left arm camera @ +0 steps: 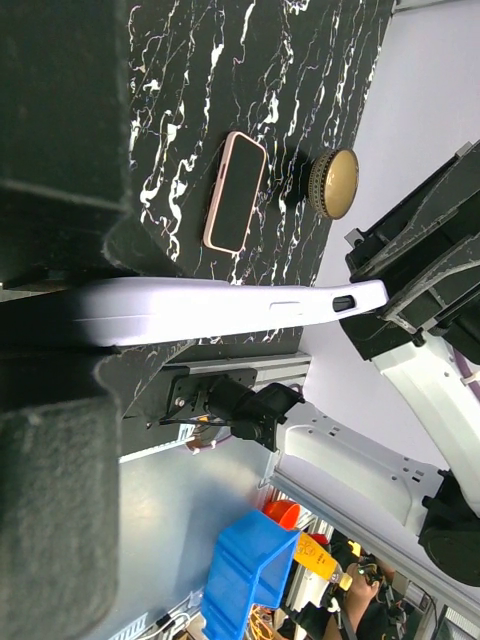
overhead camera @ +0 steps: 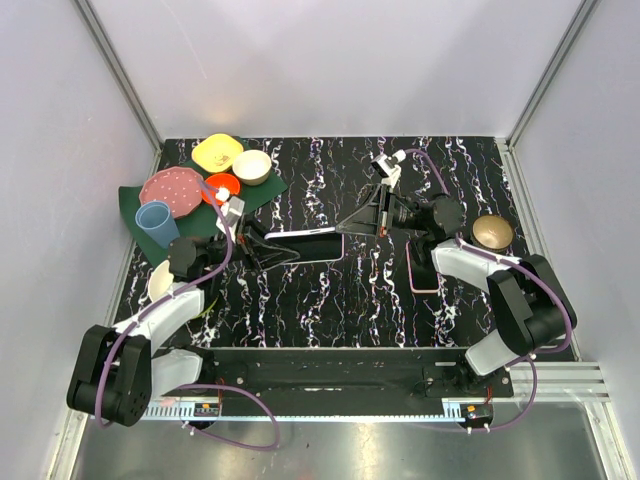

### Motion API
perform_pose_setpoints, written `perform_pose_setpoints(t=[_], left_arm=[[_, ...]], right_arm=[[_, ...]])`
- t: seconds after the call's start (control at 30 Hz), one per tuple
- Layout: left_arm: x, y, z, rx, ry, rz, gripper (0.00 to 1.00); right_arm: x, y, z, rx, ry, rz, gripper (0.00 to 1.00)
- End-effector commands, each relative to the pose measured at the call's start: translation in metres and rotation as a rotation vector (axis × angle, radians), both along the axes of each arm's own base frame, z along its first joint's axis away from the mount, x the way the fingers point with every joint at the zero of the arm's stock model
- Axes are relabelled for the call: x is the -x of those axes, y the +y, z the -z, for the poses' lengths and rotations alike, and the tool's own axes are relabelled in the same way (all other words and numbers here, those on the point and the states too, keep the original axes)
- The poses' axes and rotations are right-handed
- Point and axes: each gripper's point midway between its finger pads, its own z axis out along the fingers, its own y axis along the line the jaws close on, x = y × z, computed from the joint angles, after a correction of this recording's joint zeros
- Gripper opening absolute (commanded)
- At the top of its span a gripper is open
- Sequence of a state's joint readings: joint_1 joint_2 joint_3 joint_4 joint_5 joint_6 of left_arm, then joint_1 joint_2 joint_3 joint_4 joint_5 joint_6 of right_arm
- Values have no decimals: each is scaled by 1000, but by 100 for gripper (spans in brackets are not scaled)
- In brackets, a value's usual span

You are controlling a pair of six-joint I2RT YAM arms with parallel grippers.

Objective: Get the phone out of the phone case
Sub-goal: Remove the phone case from the phone.

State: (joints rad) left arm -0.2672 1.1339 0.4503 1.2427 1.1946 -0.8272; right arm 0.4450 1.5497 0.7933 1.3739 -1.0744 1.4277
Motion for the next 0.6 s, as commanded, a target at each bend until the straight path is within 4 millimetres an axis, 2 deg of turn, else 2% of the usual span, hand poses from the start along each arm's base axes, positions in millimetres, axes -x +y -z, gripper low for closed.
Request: perform_pose_setpoints(t=[0.0, 0.27, 0.57], left_arm=[[64, -1, -28, 15, -555, 203, 0], [65, -2, -23, 11, -569, 211, 0], [61, -3, -28, 40, -586, 175, 0]], right_arm=[[1, 5, -35, -146, -128, 39, 20], [-1, 8, -30, -141, -87, 35, 18], [0, 15, -17, -120, -74, 15, 16]])
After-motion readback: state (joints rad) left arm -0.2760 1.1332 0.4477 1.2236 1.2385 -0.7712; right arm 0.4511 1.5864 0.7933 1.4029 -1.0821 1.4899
